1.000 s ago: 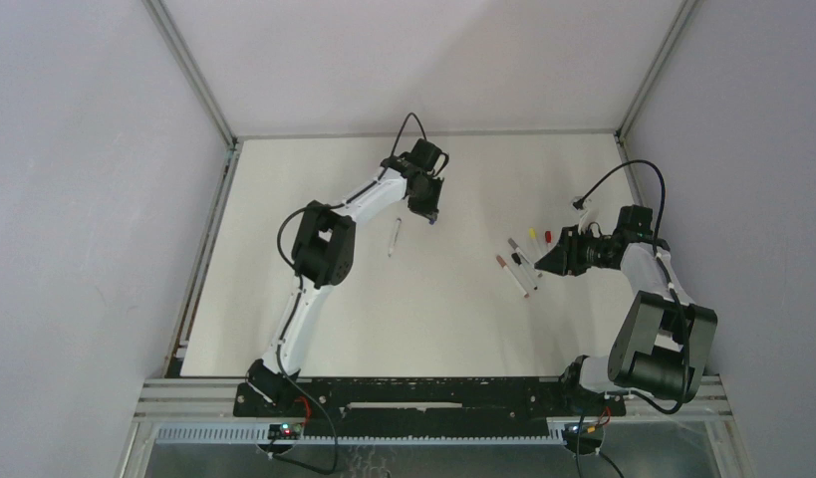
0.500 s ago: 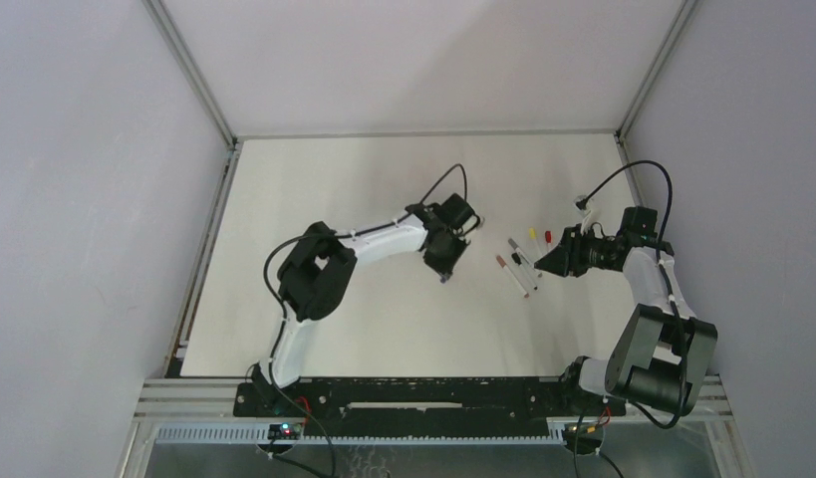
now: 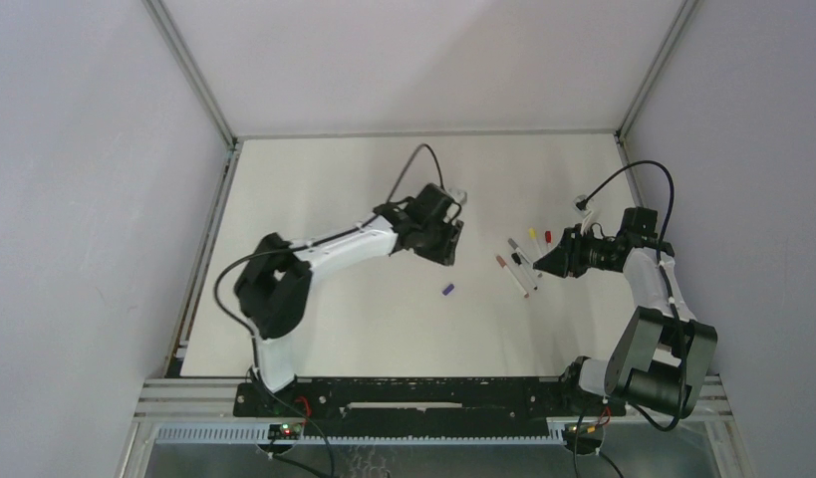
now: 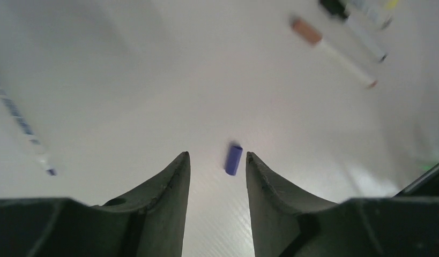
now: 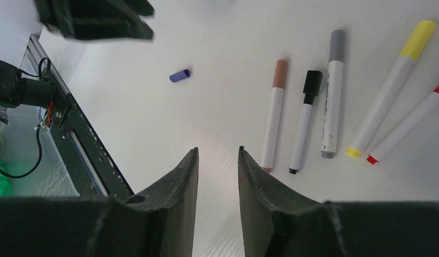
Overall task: Insert the pens into the pen caps
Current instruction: Move the pen cap to the center of the board.
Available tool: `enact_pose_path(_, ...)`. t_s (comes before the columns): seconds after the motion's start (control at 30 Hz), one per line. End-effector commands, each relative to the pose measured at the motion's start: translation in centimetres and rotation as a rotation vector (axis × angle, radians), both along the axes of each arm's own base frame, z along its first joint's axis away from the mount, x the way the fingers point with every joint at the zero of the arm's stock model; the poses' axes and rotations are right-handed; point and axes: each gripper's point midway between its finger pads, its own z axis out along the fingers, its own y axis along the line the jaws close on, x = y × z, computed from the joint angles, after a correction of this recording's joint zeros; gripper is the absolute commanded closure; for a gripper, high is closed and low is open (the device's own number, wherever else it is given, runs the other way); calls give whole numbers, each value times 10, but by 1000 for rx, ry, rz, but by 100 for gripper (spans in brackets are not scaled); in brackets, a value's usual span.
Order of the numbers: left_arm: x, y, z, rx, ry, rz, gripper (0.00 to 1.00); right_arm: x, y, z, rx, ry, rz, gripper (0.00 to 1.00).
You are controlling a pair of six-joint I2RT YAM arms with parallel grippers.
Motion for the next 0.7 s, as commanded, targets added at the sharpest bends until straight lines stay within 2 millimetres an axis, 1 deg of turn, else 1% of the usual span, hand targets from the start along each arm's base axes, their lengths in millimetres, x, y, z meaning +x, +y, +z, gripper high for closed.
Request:
enact_pose_path(0.0,52,33,36,-110,-108,187,54,6,0,19,-2,-82,21,61)
enact_pose_path(0.13,83,76,15,-23,-90,312,56,6,0,18,0,-82,24,61)
enact_pose_path(0.23,100,96,0,38,-71,359,58,6,0,17,0,-78,24,61)
enact_pose_path(0.3,108,103,-11,68,-53,371,62,6,0,16,1,-75,25,61)
enact_pose_path(0.4,115,110,-25,108,-18,378,63,6,-1,15,-1,-70,22,61)
enact_pose_path(0.53,116,110,-41,148,22,367,63,7,-1,14,-2,-65,21,61)
enact_pose_path(0.67,115,114,-51,181,45,371,67,7,-2,12,-3,-62,20,62)
